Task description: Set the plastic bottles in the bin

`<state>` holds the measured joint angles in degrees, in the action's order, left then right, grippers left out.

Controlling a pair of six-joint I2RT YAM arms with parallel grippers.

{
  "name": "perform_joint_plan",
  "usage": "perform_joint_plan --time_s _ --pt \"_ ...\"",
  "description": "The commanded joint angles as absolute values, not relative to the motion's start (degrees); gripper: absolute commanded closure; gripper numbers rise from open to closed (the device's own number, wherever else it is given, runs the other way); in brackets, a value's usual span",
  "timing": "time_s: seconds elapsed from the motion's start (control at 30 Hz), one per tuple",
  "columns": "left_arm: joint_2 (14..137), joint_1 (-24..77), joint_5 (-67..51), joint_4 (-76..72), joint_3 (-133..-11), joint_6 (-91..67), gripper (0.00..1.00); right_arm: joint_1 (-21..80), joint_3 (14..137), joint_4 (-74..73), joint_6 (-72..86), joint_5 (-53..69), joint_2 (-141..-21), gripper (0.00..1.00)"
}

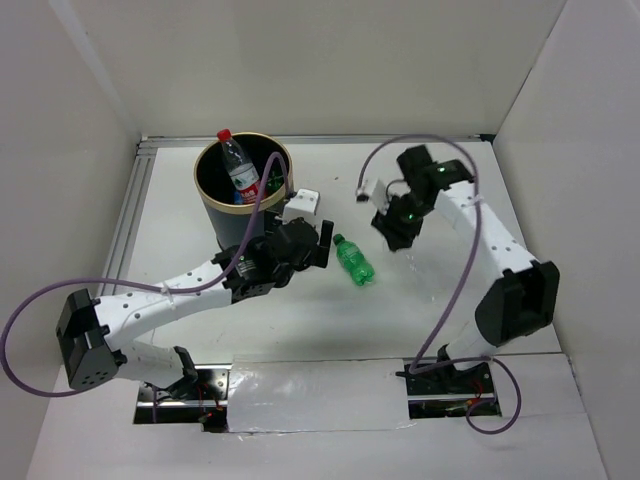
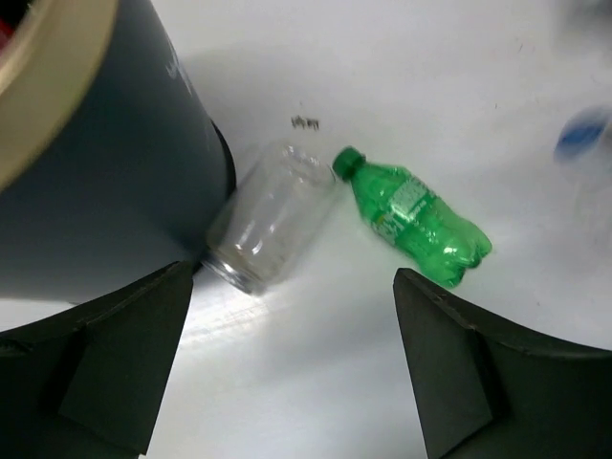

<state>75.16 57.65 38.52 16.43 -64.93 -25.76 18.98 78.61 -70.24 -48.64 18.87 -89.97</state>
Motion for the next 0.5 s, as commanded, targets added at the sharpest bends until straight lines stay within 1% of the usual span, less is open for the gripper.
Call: perform_joint_plan --time_s 0.0,0.07,0.1,0.2,0.23,0.3,0.33,0.4,0.47 --pt "76.38 58.62 40.25 20.29 -66.62 -39.26 0.01 16.18 92.26 -69.13 -50.64 18.64 -85.43 1.0" --pt "76.9 59.24 40.78 21.79 -66.62 -41.83 0.01 15.39 99.54 -62.62 -47.3 20.03 -86.13 1.0" --pt "76.9 60.02 40.78 22.32 -65.23 -41.84 0.01 15.38 101.15 -54.23 -45.72 21.0 -86.13 1.0" --pt "77.95 60.73 40.0 23.03 -61.37 -36.41 0.01 16.08 104.06 -39.95 -38.95 27.23 -86.13 1.0" --pt "77.96 60.73 37.47 21.11 -59.96 -33.25 0.03 16.61 104.06 -30.33 -37.8 28.9 -86.13 1.0" --pt "78.66 61.25 35.34 20.57 -57.15 -26.13 0.07 18.79 103.02 -19.56 -32.71 32.33 -86.13 1.0" --pt "79.18 61.26 35.33 21.18 -56.61 -23.67 0.1 20.9 105.18 -9.77 -30.09 32.87 -89.53 1.0" --pt "79.19 61.26 36.47 21.18 -55.82 -21.37 0.1 22.48 111.06 -8.45 -26.74 32.87 -91.65 1.0" --pt "78.58 61.26 37.79 20.66 -55.11 -18.82 0.1 23.55 118.35 -6.42 -19.91 33.49 -99.29 1.0"
